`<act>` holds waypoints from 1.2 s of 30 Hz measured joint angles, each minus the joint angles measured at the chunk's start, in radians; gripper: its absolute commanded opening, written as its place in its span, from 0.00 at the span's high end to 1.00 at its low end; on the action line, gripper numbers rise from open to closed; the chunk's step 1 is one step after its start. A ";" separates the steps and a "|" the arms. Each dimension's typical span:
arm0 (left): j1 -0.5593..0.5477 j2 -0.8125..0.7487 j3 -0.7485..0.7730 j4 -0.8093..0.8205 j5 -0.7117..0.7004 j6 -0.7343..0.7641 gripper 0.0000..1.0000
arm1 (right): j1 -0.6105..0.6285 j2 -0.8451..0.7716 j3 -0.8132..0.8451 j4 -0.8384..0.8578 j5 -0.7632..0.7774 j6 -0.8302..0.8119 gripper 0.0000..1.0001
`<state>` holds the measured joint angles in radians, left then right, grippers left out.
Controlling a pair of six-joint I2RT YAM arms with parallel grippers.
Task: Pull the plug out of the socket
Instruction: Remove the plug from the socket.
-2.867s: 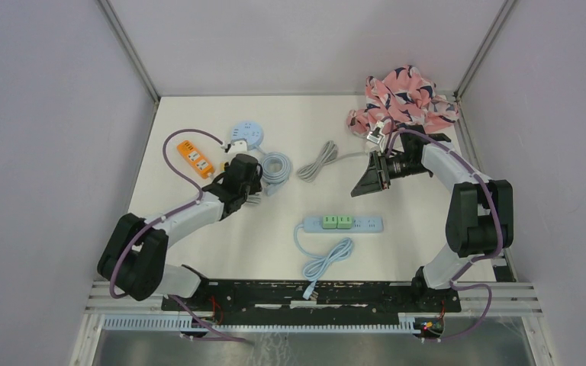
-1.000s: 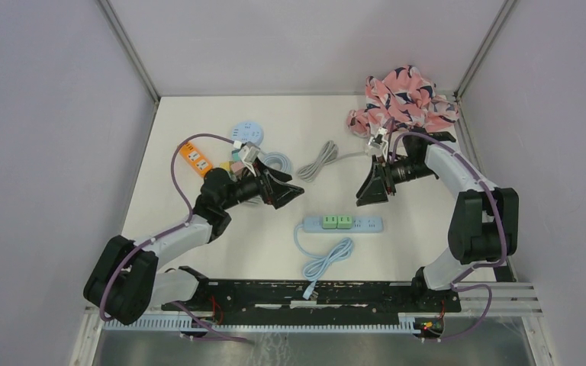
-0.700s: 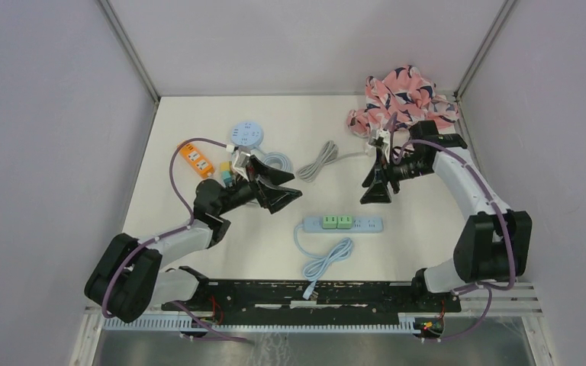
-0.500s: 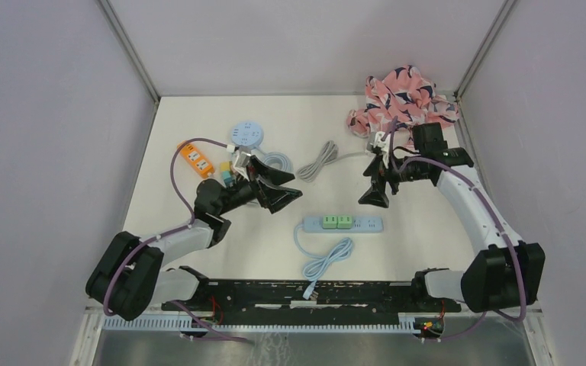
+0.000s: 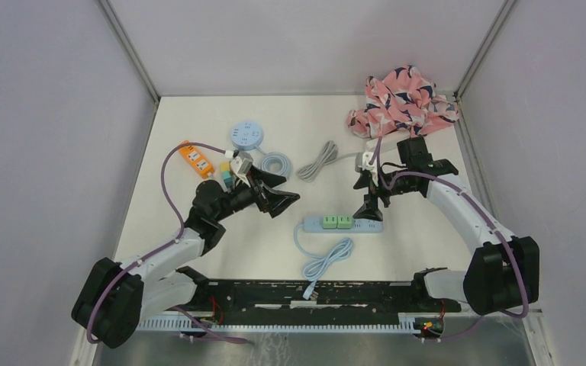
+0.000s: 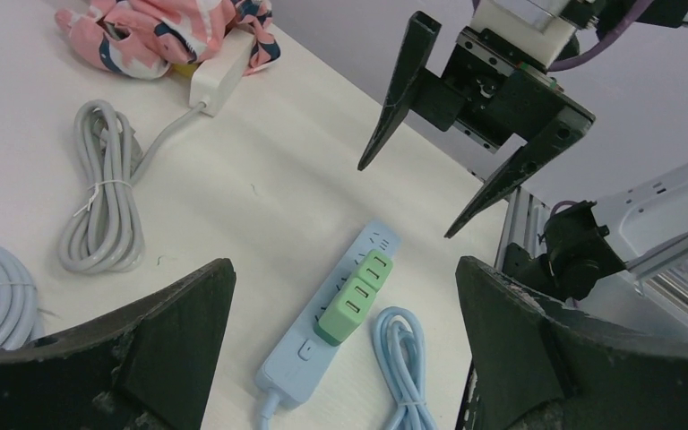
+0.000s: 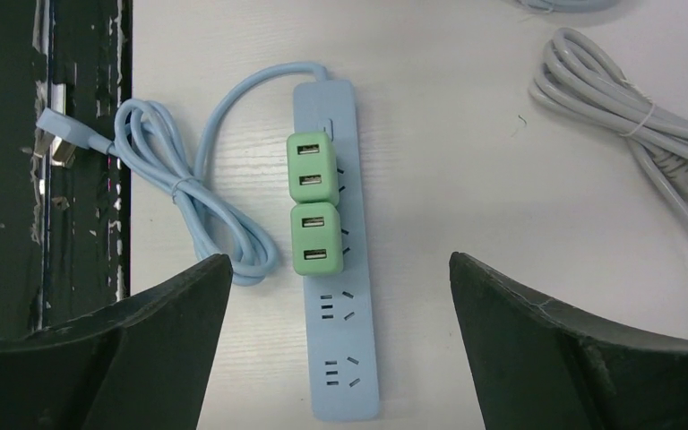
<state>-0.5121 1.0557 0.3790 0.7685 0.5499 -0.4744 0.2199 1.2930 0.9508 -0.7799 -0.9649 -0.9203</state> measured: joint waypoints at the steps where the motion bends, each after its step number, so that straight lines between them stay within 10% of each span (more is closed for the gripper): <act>1: 0.000 0.002 -0.003 -0.011 -0.003 0.003 0.00 | 0.012 0.004 0.000 -0.005 0.008 -0.019 0.05; 23: -0.042 0.168 -0.075 0.153 0.009 0.026 0.05 | 0.239 0.112 -0.062 0.054 0.265 -0.103 0.50; 36: -0.334 0.388 -0.058 0.153 -0.133 0.489 0.18 | 0.282 0.138 -0.066 0.094 0.333 -0.080 0.91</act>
<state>-0.8463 1.4437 0.3206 0.9211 0.4171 0.0147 0.5018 1.4307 0.8852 -0.6861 -0.6323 -1.0004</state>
